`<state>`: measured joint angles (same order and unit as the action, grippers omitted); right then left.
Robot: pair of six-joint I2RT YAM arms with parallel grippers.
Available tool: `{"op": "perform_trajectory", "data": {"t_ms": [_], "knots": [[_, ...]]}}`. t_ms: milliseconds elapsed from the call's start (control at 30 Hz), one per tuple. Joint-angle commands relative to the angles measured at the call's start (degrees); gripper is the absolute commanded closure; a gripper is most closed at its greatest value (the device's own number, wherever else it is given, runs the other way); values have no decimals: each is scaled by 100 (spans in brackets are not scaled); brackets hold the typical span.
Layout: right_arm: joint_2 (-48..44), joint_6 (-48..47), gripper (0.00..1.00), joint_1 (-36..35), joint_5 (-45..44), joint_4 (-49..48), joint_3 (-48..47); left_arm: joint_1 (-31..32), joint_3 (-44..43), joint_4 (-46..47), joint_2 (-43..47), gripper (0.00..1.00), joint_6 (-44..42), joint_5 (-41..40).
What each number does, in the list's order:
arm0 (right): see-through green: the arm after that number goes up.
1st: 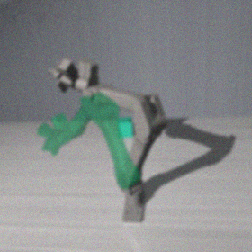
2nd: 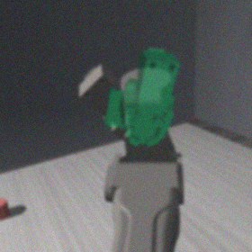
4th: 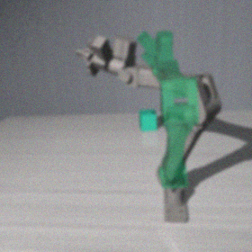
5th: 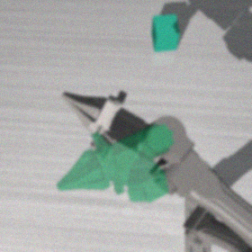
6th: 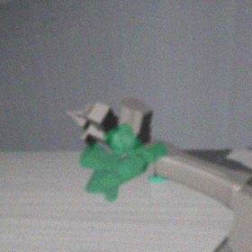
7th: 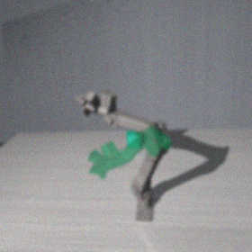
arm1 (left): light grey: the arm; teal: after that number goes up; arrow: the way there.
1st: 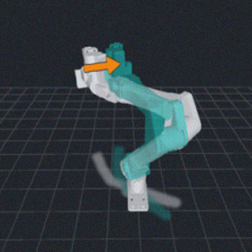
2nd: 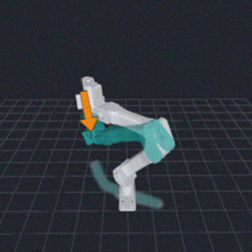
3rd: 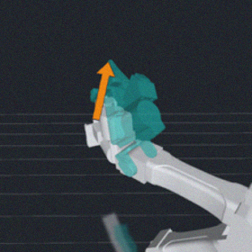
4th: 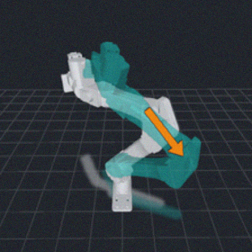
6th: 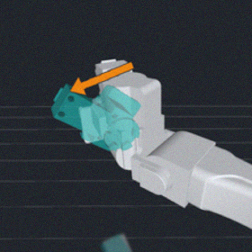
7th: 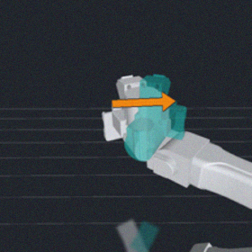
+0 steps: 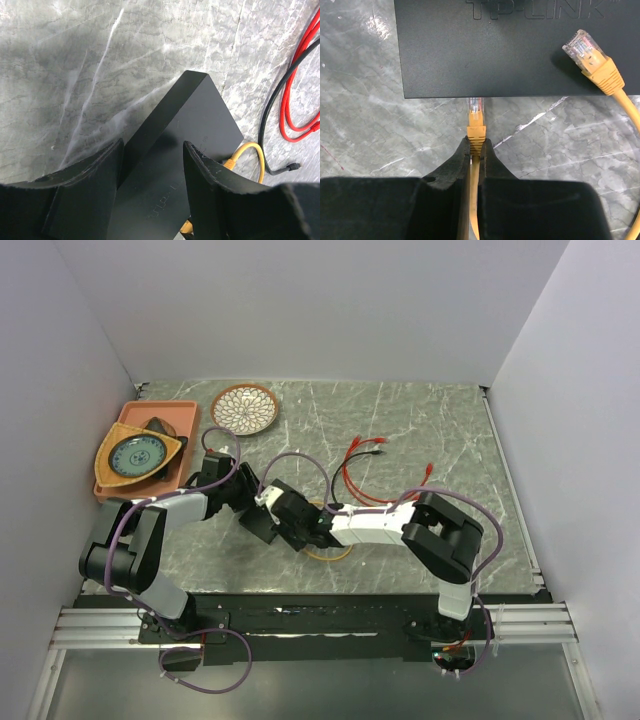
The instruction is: Insert the plug into the switch port
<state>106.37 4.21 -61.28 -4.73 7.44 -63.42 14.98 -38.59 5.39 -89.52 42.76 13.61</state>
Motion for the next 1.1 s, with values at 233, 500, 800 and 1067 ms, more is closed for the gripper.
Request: {"op": "perform_trajectory", "data": {"t_ms": [233,500,800,1067], "knots": [[77,344,100,-33,-485,-1350,-250,189,308,-583,-128,42,109,221],[244,370,100,-25,-459,-1263,-505,242,317,-574,-136,44,136,222],[227,669,100,2,-432,-1263,-627,356,466,-583,-31,47,197,265],[297,687,100,98,-274,-1237,-1084,619,554,-398,-13,50,373,265]]}}
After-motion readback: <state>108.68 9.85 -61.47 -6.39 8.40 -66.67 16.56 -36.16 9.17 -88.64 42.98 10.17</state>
